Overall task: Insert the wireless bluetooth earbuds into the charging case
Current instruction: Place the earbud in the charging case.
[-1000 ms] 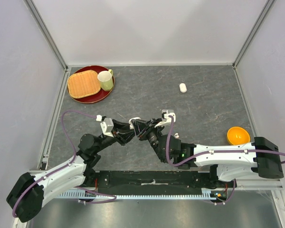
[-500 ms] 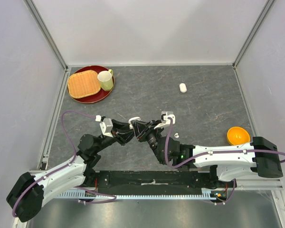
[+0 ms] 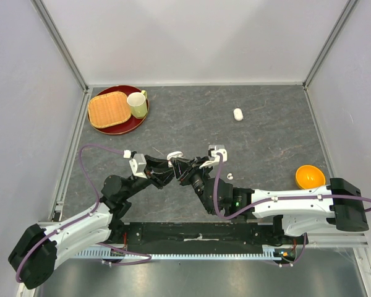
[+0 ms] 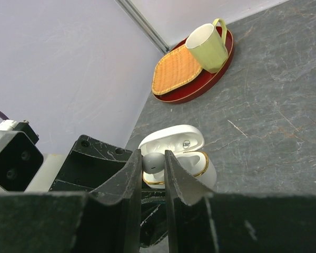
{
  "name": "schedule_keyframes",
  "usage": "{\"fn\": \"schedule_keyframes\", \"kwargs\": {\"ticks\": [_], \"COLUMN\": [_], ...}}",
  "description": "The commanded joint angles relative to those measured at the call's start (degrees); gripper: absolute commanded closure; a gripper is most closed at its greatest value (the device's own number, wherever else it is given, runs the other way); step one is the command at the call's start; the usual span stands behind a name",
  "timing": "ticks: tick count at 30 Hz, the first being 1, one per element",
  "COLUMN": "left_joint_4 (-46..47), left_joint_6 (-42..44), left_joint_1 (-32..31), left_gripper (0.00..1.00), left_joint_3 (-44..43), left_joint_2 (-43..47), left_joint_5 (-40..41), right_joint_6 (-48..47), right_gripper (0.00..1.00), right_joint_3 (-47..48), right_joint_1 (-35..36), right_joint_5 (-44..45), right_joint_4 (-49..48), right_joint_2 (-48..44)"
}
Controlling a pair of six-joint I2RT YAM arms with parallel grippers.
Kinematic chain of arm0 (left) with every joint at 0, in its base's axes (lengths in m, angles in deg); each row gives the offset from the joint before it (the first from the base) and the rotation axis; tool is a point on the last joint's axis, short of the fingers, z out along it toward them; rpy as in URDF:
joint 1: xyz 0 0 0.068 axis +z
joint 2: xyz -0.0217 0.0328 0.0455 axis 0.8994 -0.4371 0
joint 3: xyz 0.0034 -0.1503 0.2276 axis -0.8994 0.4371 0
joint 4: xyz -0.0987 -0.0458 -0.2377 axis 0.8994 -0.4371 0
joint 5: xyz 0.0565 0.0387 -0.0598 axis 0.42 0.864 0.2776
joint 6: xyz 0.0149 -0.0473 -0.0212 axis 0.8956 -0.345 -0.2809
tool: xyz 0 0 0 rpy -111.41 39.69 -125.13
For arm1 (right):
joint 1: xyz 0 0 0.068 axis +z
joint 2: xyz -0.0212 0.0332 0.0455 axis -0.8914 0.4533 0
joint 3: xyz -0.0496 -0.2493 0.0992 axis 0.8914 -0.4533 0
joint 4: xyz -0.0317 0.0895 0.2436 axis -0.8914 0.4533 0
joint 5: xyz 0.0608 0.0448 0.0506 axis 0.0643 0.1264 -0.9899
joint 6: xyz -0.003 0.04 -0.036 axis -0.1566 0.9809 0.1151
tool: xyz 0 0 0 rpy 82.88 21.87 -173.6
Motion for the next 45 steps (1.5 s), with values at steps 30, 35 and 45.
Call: {"fn": "schedule_keyframes", "kwargs": {"ticks": [30, 35, 45], "left_joint_4": [-8.7, -13.3, -16.8], "left_joint_6": [5.2, 5.9, 6.2], "left_joint_1": [0.0, 0.0, -0.1], "left_gripper": [0.98, 0.98, 0.98], "left_joint_3": [-0.3, 0.3, -0.2], "left_joint_2": [12.4, 17.2, 20.3], "left_joint_5": [3.8, 4.5, 3.2], "right_joint_6": [2.2, 10.0, 3.5], "right_gripper": [0.17, 0.12, 0.08], "right_joint_3": [1.5, 4.0, 9.0], "right_joint_1": [0.2, -7.3, -27.9], "right_joint_5": [11.4, 12.5, -10.8], "right_joint_4": [22.8, 43.1, 59.5], "right_joint_2": [-21.6, -26.2, -18.9]}}
